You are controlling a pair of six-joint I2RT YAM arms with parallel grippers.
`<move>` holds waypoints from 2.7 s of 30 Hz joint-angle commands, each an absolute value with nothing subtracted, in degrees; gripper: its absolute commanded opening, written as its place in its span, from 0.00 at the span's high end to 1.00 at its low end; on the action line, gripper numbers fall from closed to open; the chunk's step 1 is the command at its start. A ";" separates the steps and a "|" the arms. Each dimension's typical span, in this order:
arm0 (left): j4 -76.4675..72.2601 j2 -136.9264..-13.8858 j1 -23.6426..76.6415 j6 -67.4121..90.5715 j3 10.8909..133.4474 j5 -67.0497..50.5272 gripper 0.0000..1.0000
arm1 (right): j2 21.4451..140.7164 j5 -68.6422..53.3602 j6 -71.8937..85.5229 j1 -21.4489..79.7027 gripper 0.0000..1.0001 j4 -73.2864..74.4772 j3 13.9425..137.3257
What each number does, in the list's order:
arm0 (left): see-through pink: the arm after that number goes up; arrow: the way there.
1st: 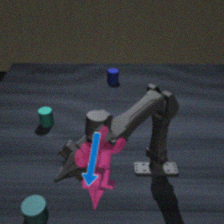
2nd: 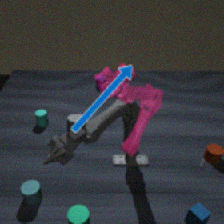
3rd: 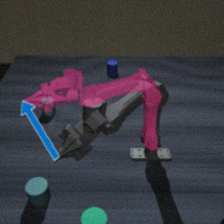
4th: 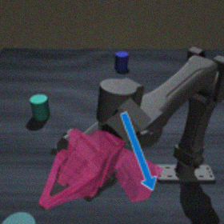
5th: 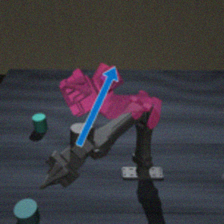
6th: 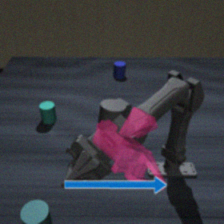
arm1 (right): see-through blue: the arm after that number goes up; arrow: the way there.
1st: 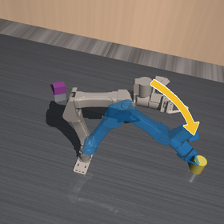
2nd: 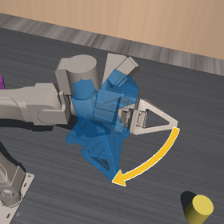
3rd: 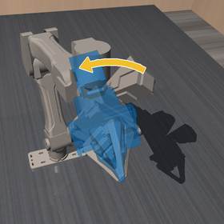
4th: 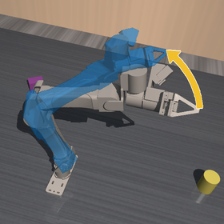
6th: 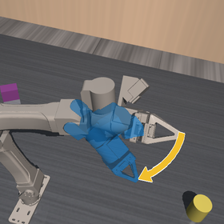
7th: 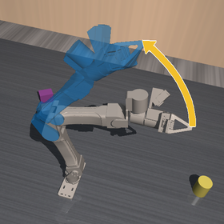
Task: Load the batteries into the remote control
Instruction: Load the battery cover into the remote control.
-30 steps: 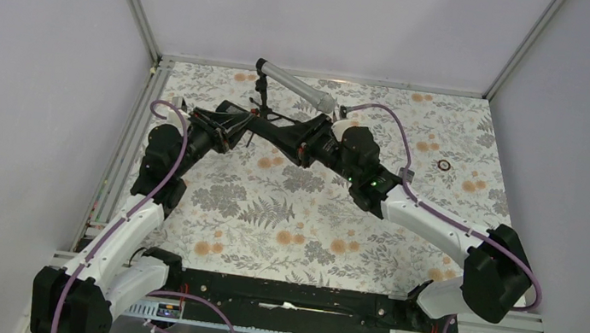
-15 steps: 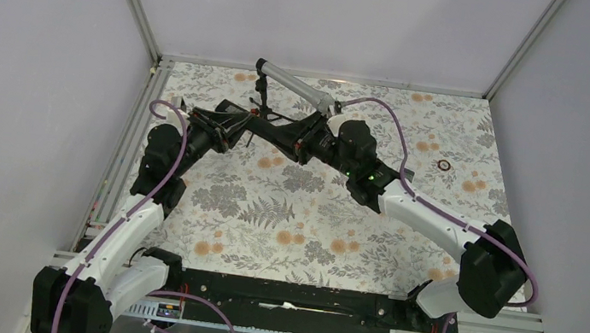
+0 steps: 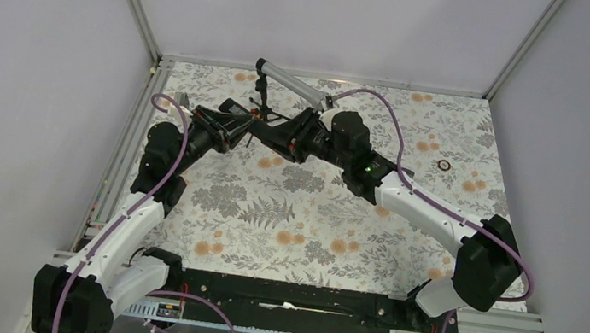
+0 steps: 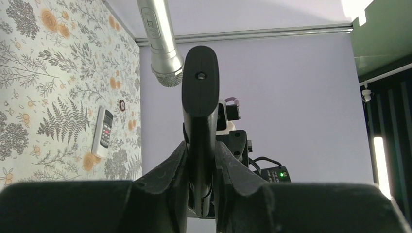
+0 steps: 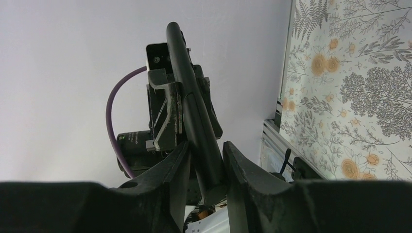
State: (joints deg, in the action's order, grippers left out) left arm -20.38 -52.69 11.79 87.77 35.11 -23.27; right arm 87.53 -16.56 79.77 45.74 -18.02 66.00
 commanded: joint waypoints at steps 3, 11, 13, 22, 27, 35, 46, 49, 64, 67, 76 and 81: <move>-26.70 -51.92 12.39 85.18 40.15 -28.31 0.86 | 88.52 -17.32 75.68 45.97 0.67 -11.96 68.12; -28.40 -53.49 12.39 85.89 41.14 -29.68 0.86 | 87.47 -17.41 76.39 45.97 0.70 -12.69 66.19; -29.68 -53.52 12.39 86.89 40.67 -30.03 0.86 | 88.33 -17.80 76.80 45.97 0.70 -14.10 66.54; -33.84 -52.52 12.76 92.28 39.08 -30.99 0.88 | 92.60 -18.87 77.86 45.97 0.71 -20.75 67.38; -36.76 -53.22 13.73 95.17 38.25 -31.54 0.90 | 94.41 -18.52 77.72 45.97 0.71 -22.88 68.11; -35.47 -52.93 14.85 96.12 37.94 -32.64 0.92 | 95.92 -18.15 78.43 45.97 0.71 -24.47 68.92; -29.84 -52.15 13.63 92.29 38.25 -32.50 0.94 | 93.49 -17.46 74.61 45.44 0.64 -25.89 66.73; -29.51 -53.52 12.62 91.60 38.72 -32.93 0.94 | 89.88 -17.45 71.05 44.64 0.47 -28.06 63.82; -30.87 -59.68 10.59 80.82 42.69 -45.98 0.90 | 80.85 -36.54 60.90 39.00 0.12 -45.43 54.90; -24.72 -61.70 12.56 70.25 47.66 -56.09 0.89 | 80.82 -46.22 52.64 38.06 0.15 -41.42 55.01; -12.04 -61.08 14.60 54.52 51.37 -61.72 0.87 | 78.73 -52.82 37.74 38.08 0.29 -31.90 55.46; -13.34 -61.75 15.33 53.89 51.60 -63.35 0.87 | 81.09 -54.12 44.49 38.10 0.43 -39.35 53.60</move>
